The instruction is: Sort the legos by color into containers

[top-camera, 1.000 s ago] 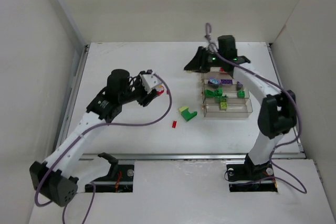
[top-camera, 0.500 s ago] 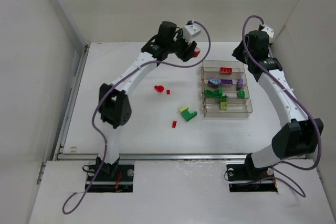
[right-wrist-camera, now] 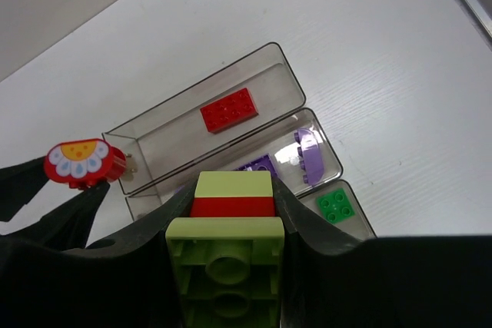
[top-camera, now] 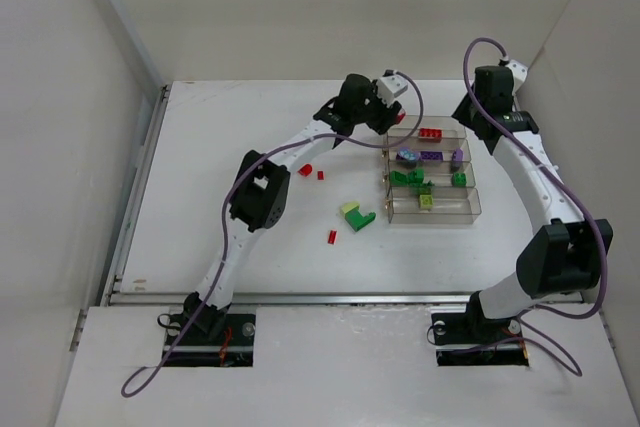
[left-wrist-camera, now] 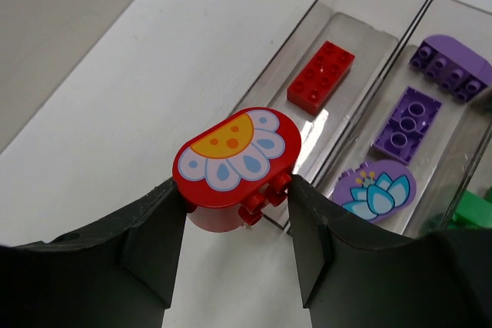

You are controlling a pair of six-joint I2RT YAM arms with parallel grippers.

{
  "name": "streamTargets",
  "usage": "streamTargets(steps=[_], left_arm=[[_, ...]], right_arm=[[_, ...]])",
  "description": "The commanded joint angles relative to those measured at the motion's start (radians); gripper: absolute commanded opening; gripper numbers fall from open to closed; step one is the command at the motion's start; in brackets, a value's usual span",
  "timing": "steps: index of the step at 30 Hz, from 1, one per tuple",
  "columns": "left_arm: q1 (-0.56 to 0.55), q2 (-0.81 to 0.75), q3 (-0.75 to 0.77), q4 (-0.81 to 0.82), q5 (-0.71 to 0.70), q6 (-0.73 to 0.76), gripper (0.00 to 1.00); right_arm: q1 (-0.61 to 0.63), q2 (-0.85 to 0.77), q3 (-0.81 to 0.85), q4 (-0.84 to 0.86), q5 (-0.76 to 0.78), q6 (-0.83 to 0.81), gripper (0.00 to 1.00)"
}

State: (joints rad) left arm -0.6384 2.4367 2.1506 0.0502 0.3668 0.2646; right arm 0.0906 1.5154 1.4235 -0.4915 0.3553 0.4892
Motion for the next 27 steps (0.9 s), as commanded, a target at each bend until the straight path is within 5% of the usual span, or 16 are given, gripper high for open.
streamTargets(steps=[1, 8, 13, 19, 27], left_arm=[[-0.014, -0.038, -0.008, 0.209, -0.016, -0.033, 0.0], [-0.032, -0.025, -0.077, 0.229, -0.016, -0.007, 0.12], [-0.041, -0.025, -0.086, 0.22, -0.025, 0.024, 0.39], [-0.05, -0.034, -0.058, 0.2, -0.083, 0.013, 0.84], [-0.059, -0.155, -0.011, 0.074, -0.117, -0.002, 0.94]], right_arm=[[-0.008, 0.005, 0.012, -0.01, -0.001, -0.021, 0.0], [-0.008, 0.005, 0.002, -0.028, -0.001, -0.04, 0.0], [-0.008, 0.005, 0.002, -0.028, -0.01, -0.049, 0.0], [-0.008, -0.014, 0.002, -0.028, -0.029, -0.067, 0.0], [-0.008, -0.086, -0.008, 0.001, -0.11, -0.106, 0.0]])
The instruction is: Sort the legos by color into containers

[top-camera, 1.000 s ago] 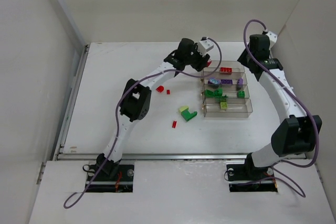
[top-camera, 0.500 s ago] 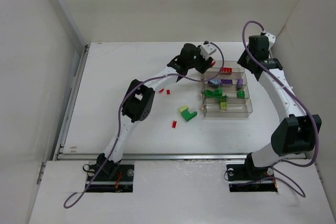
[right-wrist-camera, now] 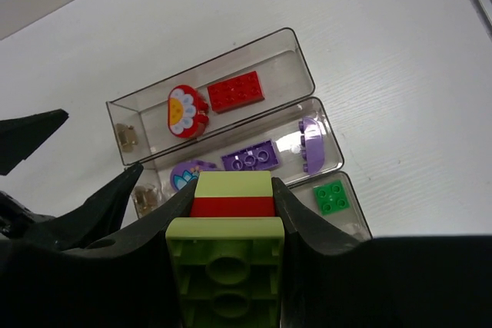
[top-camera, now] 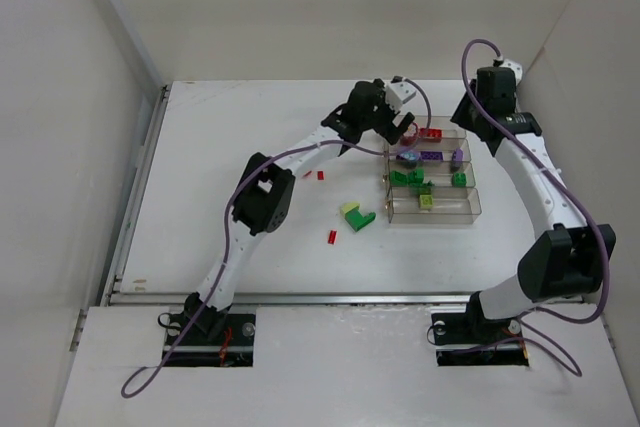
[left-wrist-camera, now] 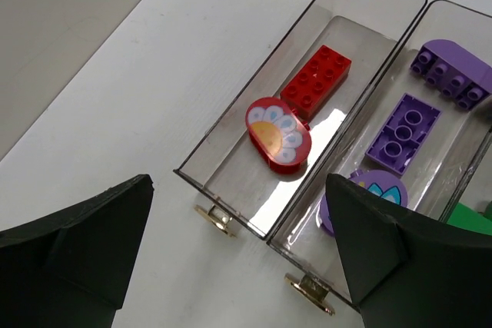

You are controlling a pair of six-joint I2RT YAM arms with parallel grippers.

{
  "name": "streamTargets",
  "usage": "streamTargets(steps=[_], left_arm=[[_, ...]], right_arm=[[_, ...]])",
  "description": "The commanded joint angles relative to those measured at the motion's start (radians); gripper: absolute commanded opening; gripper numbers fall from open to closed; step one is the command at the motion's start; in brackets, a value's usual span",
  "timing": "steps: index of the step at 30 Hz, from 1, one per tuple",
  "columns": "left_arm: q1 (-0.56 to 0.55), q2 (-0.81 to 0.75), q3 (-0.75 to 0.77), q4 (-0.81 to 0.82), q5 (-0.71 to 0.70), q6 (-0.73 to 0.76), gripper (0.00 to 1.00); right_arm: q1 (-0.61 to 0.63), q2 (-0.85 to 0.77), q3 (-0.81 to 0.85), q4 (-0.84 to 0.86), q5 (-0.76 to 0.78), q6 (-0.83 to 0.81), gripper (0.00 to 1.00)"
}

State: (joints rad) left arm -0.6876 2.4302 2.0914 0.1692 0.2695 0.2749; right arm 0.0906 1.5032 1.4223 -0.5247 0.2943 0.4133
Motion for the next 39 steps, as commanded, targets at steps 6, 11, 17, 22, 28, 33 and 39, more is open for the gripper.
streamTargets(steps=[6, 11, 17, 22, 28, 33, 39], left_arm=[[-0.01, -0.327, -0.047, -0.244, -0.009, 0.041, 0.88], [0.034, -0.6, -0.191, -0.466, 0.189, 0.089, 0.74], [0.106, -0.995, -0.476, -0.551, 0.539, 0.239, 0.68], [0.094, -1.163, -0.683, -0.53, 0.583, 0.253, 0.65], [0.085, -1.275, -0.8, -0.485, 0.559, 0.201, 0.66], [0.076, -1.327, -0.834, -0.465, 0.531, 0.166, 0.63], [0.063, -1.402, -0.924, -0.404, 0.394, 0.129, 0.65]], right_arm=[[-0.008, -0.132, -0.026, 0.115, -0.274, -0.145, 0.0], [-0.008, -0.164, -0.051, 0.205, -0.797, -0.249, 0.0], [0.047, -0.16, -0.1, 0.347, -1.222, -0.329, 0.0], [0.194, -0.127, -0.1, 0.347, -1.466, -0.421, 0.0], [0.371, -0.163, -0.143, 0.347, -1.526, -0.606, 0.0], [0.414, -0.175, -0.145, 0.307, -1.552, -0.67, 0.0], [0.423, -0.078, -0.002, 0.284, -1.368, -0.325, 0.0]])
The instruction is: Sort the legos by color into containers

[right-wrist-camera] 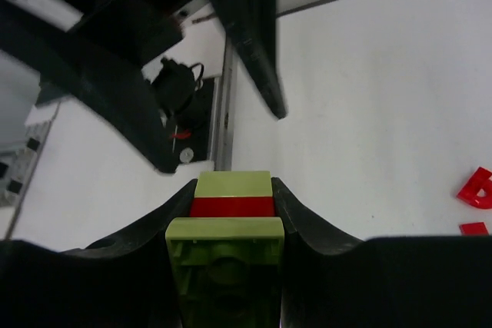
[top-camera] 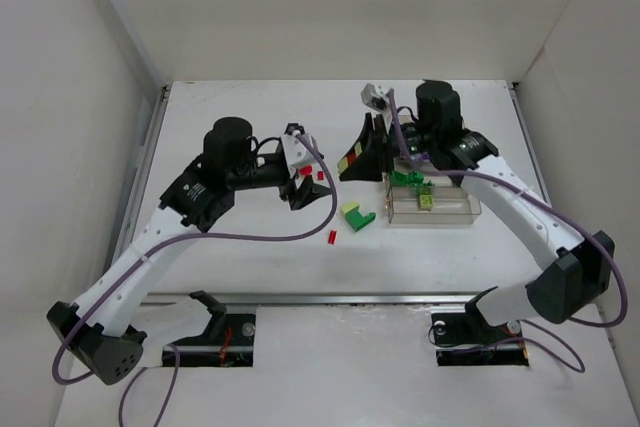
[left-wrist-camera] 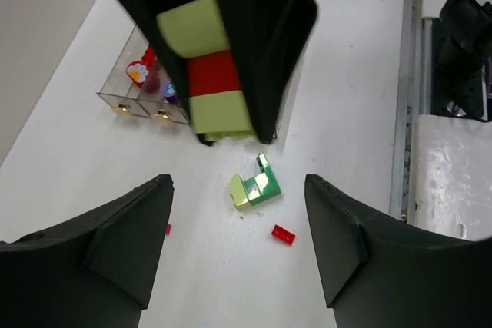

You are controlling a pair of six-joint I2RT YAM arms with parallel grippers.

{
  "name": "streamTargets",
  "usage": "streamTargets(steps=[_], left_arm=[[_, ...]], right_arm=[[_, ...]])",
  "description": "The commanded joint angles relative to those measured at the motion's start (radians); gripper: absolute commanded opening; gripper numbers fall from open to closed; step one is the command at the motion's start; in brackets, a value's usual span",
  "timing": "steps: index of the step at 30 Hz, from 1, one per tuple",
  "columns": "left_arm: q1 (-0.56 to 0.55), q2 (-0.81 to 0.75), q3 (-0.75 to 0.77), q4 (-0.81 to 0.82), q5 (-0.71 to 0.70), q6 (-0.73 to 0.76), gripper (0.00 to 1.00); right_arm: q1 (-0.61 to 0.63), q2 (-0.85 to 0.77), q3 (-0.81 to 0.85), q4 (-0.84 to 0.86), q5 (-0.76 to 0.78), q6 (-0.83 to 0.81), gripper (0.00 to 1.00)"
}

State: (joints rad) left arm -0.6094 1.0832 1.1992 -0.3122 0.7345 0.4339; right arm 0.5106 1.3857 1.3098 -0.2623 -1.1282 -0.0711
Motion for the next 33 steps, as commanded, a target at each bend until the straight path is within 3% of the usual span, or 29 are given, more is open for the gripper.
streamTargets(steps=[1, 6, 13, 18, 21, 26, 29, 33], left_arm=[[-0.029, -0.068, -0.047, 0.093, -0.113, -0.011, 0.67], [-0.082, -0.156, -0.189, 0.305, -0.409, 0.164, 0.87], [-0.092, -0.128, -0.225, 0.478, -0.478, 0.259, 0.88], [-0.092, -0.112, -0.243, 0.489, -0.463, 0.24, 0.82], [-0.092, -0.112, -0.243, 0.489, -0.406, 0.224, 0.73], [-0.092, -0.103, -0.243, 0.476, -0.368, 0.166, 0.73], [-0.092, -0.103, -0.233, 0.502, -0.368, 0.132, 0.59], [-0.092, -0.094, -0.224, 0.492, -0.328, 0.086, 0.55]], right_arm=[[0.003, 0.094, 0.135, 0.021, 0.064, 0.298, 0.0], [-0.006, 0.245, 0.241, 0.078, -0.004, 0.641, 0.0], [0.019, 0.254, 0.284, 0.09, 0.054, 0.705, 0.0], [0.028, 0.236, 0.273, 0.1, 0.079, 0.715, 0.0], [0.028, 0.236, 0.264, 0.1, 0.079, 0.726, 0.0], [0.028, 0.236, 0.276, 0.1, 0.079, 0.749, 0.0], [0.028, 0.236, 0.276, 0.109, 0.079, 0.749, 0.0], [0.028, 0.236, 0.276, 0.109, 0.079, 0.758, 0.0]])
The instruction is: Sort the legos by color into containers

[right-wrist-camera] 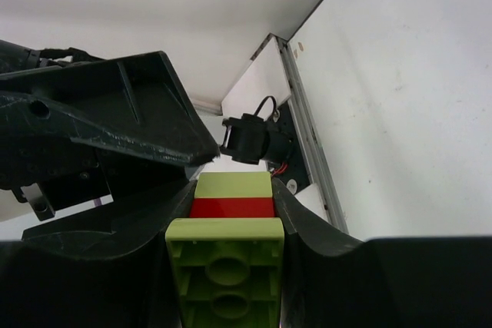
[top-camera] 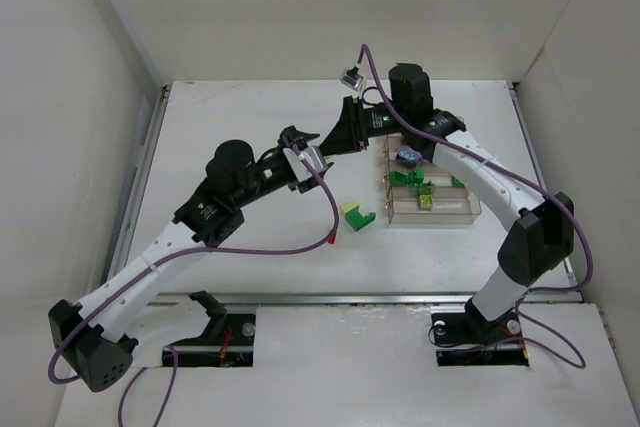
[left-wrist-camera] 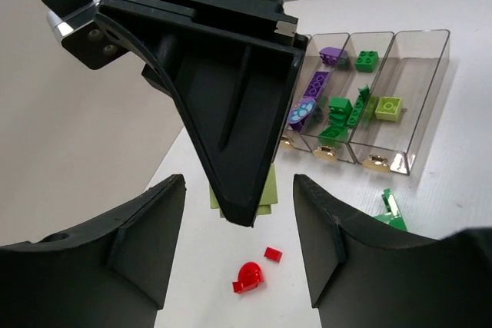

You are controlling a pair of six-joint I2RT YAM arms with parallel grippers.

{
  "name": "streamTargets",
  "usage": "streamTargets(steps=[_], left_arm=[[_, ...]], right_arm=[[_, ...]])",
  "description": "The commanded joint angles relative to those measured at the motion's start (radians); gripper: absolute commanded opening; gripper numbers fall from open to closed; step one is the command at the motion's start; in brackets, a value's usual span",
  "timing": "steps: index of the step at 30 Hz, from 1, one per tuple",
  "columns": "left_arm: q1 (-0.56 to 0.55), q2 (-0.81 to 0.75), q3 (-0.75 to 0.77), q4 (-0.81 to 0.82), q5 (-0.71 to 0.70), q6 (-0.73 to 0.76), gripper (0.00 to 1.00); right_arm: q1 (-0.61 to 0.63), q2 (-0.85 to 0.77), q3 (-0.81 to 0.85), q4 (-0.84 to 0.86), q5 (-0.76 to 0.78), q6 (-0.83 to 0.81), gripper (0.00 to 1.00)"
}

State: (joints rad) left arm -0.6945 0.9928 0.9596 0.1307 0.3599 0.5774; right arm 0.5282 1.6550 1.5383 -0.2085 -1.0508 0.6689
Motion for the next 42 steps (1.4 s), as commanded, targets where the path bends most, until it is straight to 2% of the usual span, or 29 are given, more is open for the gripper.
streamTargets(steps=[1, 5, 10, 11, 15, 17, 18, 19, 22, 23, 25, 27, 28, 31, 32, 34, 36, 38, 41, 42], left_arm=[[-0.007, -0.003, 0.016, 0.038, 0.06, -0.066, 0.55], [-0.007, -0.003, 0.007, 0.027, 0.094, -0.089, 0.53], [-0.007, -0.003, 0.007, 0.052, 0.094, -0.126, 0.31], [-0.007, -0.003, 0.016, 0.052, 0.082, -0.126, 0.24], [-0.007, 0.006, 0.016, 0.052, 0.082, -0.126, 0.09], [-0.007, 0.006, 0.016, 0.041, 0.082, -0.126, 0.09], [-0.007, 0.006, 0.016, 0.029, 0.091, -0.126, 0.14], [-0.007, 0.006, 0.016, 0.029, 0.091, -0.126, 0.35], [-0.007, 0.006, 0.016, 0.011, 0.122, -0.126, 0.44], [-0.007, 0.006, 0.016, 0.01, 0.122, -0.126, 0.5], [-0.007, 0.006, 0.016, 0.01, 0.113, -0.126, 0.5], [-0.007, 0.006, 0.016, 0.01, 0.113, -0.126, 0.43], [-0.007, 0.015, 0.016, 0.01, 0.102, -0.126, 0.34], [-0.007, 0.015, 0.016, 0.01, 0.093, -0.126, 0.22], [-0.007, 0.015, 0.025, 0.02, 0.093, -0.126, 0.12], [-0.007, 0.015, 0.025, 0.02, 0.093, -0.126, 0.02], [-0.007, 0.015, 0.025, 0.02, 0.093, -0.126, 0.0], [-0.007, 0.015, 0.025, 0.02, 0.083, -0.117, 0.0], [-0.007, 0.004, 0.025, -0.002, 0.083, -0.106, 0.0], [-0.007, 0.004, 0.025, -0.002, 0.094, -0.096, 0.0]], right_arm=[[0.01, -0.046, 0.048, 0.055, 0.002, 0.018, 0.0], [0.01, -0.055, 0.048, 0.055, 0.002, 0.018, 0.0], [0.019, -0.055, 0.048, 0.064, -0.008, 0.018, 0.0], [0.019, -0.055, 0.048, 0.064, -0.008, 0.018, 0.0], [0.019, -0.064, 0.039, 0.064, -0.008, 0.018, 0.0], [0.019, -0.064, 0.039, 0.064, -0.008, 0.018, 0.0], [0.019, -0.064, 0.039, 0.064, -0.008, 0.018, 0.0], [0.019, -0.064, 0.051, 0.064, -0.017, 0.018, 0.0], [0.019, -0.064, 0.062, 0.073, -0.017, 0.028, 0.0], [0.019, -0.064, 0.062, 0.073, -0.017, 0.028, 0.0], [0.019, -0.055, 0.071, 0.073, -0.017, 0.037, 0.0], [0.019, -0.055, 0.071, 0.073, -0.017, 0.037, 0.0], [0.019, -0.055, 0.071, 0.073, -0.017, 0.037, 0.0], [0.019, -0.055, 0.071, 0.073, -0.017, 0.037, 0.0], [0.019, -0.055, 0.071, 0.073, -0.017, 0.037, 0.0], [0.019, -0.055, 0.071, 0.073, -0.026, 0.037, 0.0], [0.019, -0.055, 0.071, 0.073, -0.026, 0.046, 0.0], [0.019, -0.055, 0.071, 0.073, -0.026, 0.046, 0.1], [0.019, -0.055, 0.071, 0.073, -0.026, 0.046, 0.75], [0.019, -0.055, 0.071, 0.073, -0.026, 0.034, 0.99]])
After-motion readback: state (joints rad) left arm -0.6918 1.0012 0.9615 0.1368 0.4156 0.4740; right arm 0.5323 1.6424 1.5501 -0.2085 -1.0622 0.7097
